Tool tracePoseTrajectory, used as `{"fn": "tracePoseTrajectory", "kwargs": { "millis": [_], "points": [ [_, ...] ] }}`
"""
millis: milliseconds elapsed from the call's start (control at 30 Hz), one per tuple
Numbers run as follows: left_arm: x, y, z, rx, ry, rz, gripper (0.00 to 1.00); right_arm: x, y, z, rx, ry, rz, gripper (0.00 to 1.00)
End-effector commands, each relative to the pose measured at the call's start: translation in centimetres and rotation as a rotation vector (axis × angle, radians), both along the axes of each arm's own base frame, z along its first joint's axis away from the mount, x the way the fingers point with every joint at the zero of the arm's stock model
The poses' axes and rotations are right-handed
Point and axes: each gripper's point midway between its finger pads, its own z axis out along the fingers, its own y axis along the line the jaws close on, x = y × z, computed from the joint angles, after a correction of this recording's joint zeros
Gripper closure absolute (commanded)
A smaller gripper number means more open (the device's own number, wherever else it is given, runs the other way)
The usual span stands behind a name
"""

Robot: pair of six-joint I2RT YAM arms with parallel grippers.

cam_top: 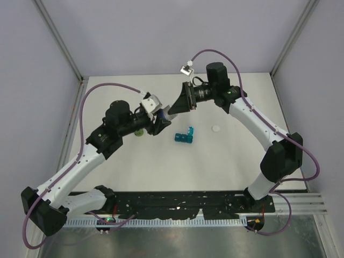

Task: Sort the pills into containers
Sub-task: Pour the pill into the pill container.

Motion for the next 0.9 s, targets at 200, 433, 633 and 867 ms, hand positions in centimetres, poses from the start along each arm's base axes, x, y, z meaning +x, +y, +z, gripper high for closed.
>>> {"fn": "tracePoseTrajectory", "kwargs": {
  "millis": [200, 433, 633, 867],
  "points": [
    [0.1, -0.4, 1.2, -0.083, -0.042, -0.019, 1.0, -1.2, -1.3, 2.5, -0.004, -0.175, -0.036, 0.34],
    [-0.5, 0.1, 1.1, -0.104, -0.051, -0.037, 1.0, -0.6, -2.9, 2.5, -0.061, -0.258, -0.107, 0.1],
    [-0.8, 0.9, 0.2, -0.108, -0.046, -0.044, 1.0, 0.6, -5.9, 2.5, -0.133, -0.365, -0.22, 0.04],
    [-1.3, 1.8, -0.4, -0.118, -0.047, -0.055, 1.0, 1.9, -9.6, -0.1, -0.224, -0.369, -0.347, 0.05]
  ]
}}
